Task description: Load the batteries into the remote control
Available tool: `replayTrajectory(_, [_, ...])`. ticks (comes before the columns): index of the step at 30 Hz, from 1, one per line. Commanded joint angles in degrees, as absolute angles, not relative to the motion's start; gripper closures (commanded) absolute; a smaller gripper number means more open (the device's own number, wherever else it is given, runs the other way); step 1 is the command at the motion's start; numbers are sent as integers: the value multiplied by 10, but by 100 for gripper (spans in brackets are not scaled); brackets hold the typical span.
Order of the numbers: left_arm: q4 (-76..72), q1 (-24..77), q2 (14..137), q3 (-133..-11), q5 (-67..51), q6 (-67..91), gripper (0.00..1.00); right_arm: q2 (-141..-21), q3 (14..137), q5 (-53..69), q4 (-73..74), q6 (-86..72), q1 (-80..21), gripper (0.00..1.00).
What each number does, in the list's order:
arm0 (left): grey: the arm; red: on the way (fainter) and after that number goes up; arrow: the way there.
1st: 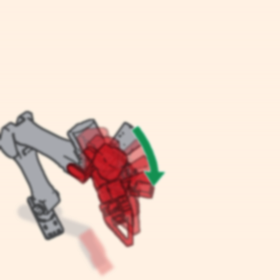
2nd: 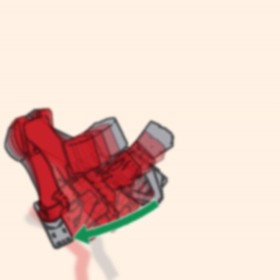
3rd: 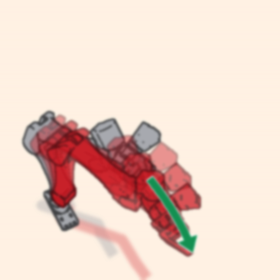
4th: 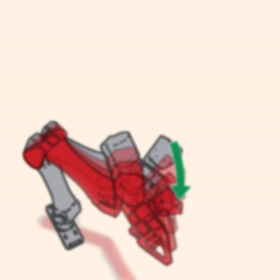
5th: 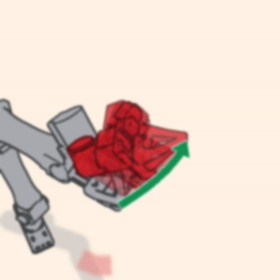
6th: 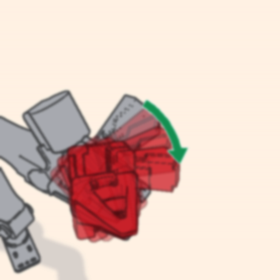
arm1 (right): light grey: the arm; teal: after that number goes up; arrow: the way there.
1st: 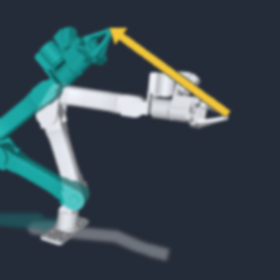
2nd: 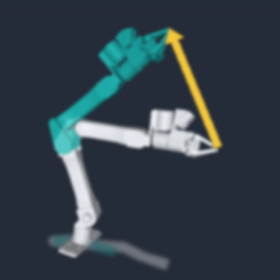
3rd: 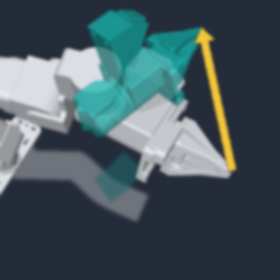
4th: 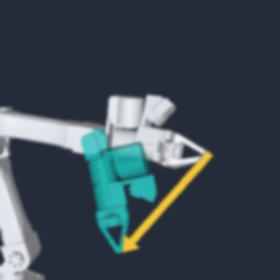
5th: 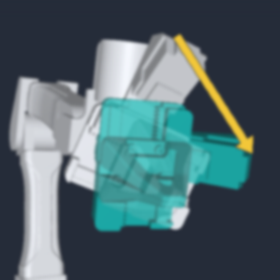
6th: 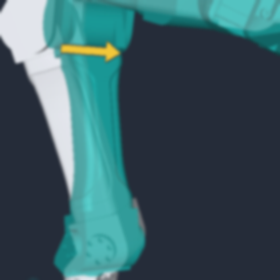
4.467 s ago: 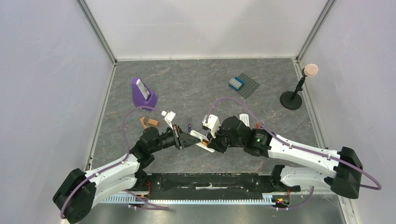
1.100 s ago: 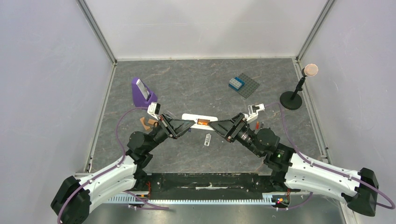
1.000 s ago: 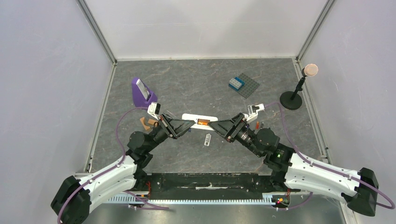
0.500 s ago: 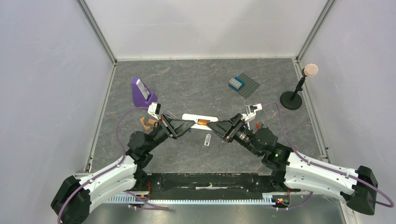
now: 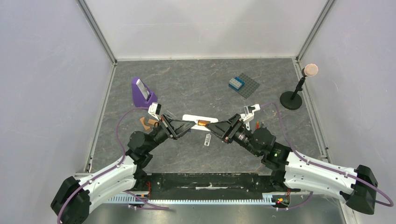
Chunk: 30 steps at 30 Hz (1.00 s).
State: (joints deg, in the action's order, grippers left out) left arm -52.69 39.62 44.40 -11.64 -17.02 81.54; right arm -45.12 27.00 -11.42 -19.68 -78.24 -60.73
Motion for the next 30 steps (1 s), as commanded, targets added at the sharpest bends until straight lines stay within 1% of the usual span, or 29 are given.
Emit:
replayTrajectory(1, [-545, 397, 417, -132, -180, 791, 98, -441, 269, -114, -163, -769, -607, 28])
replayTrajectory(3, [-504, 397, 401, -137, -177, 758, 98, -423, 271, -125, -152, -753, -607, 16])
replayTrajectory(5, [-459, 397, 385, -143, -175, 719, 98, -405, 275, -135, -143, -731, -606, 10])
replayTrajectory(8, [-415, 398, 368, -150, -177, 669, 98, -384, 284, -140, -128, -703, -606, 7])
replayTrajectory(11, [-390, 397, 356, -158, -194, 616, 98, -369, 294, -139, -118, -673, -606, 5])
replayTrajectory(15, [-345, 397, 339, -181, -234, 537, 98, -371, 326, -136, -78, -619, -606, 6])
replayTrajectory(21, [-263, 397, 315, -214, -275, 449, 98, -405, 387, -87, -13, -496, -606, 13])
replayTrajectory(26, [-237, 397, 315, -223, -282, 444, 98, -434, 421, -50, 24, -423, -606, 23])
replayTrajectory(30, [-240, 397, 318, -223, -282, 452, 98, -448, 434, -20, 27, -384, -606, 28])
